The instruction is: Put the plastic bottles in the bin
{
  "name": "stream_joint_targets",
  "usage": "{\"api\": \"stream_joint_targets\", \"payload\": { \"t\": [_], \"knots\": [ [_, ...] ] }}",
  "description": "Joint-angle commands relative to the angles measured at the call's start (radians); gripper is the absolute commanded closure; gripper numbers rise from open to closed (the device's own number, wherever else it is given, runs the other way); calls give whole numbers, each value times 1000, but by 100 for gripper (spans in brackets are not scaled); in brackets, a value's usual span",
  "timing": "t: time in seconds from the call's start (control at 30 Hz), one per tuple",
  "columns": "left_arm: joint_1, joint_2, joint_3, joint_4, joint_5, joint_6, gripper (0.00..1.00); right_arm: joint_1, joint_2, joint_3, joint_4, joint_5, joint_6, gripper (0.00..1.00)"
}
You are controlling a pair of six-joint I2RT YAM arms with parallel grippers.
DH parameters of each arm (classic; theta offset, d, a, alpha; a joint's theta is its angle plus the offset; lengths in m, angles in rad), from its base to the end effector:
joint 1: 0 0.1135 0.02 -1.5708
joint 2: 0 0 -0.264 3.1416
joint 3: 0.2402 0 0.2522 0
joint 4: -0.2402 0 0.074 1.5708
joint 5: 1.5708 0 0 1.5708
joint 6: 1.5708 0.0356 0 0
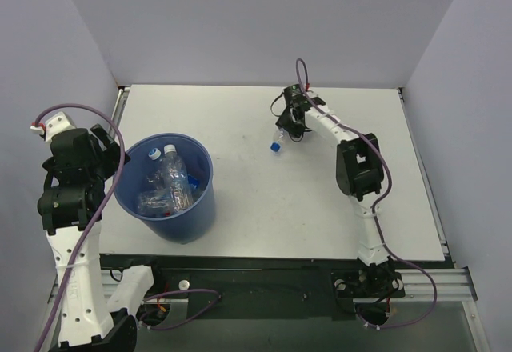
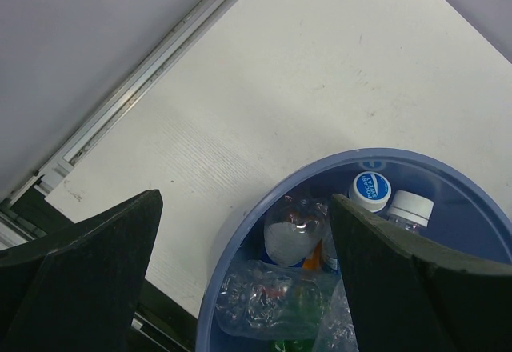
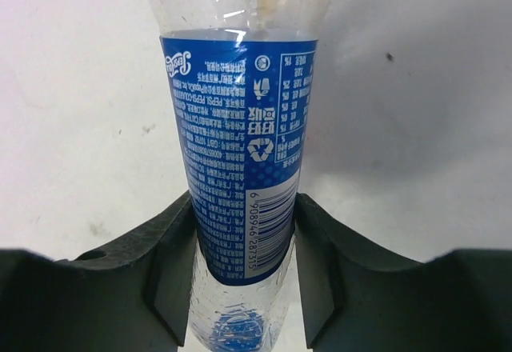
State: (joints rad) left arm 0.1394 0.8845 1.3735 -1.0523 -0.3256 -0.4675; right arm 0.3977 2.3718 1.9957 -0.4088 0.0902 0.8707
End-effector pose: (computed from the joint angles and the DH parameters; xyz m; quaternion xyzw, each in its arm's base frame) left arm 0.1290 0.0296 0.4282 -0.3329 0.8013 0.0622 0.4931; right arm 0.4962 0.2050 0.1857 0.2330 0.8931 0.1931 0.3328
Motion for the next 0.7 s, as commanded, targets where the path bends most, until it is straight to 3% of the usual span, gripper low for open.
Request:
{"api": "stream_joint_targets", "payload": {
  "t": [0.0, 0.17, 0.37, 0.53, 0.67],
  "knots": [
    [8, -9, 39, 3, -9, -3, 3, -8, -277, -125, 120, 3, -21, 71],
    [9, -9, 32, 5, -10, -3, 3, 13, -533, -222, 315, -125, -18, 72],
    [8, -9, 29, 8, -23, -3, 3, 176, -753, -299, 549, -135, -223, 72],
    [9, -12, 24, 8, -23, -2, 3, 308, -770, -310, 679, -245, -251, 72],
    [9, -18, 22, 6, -23, 0, 3, 404, -731, -253, 661, -290, -278, 70]
  ]
}}
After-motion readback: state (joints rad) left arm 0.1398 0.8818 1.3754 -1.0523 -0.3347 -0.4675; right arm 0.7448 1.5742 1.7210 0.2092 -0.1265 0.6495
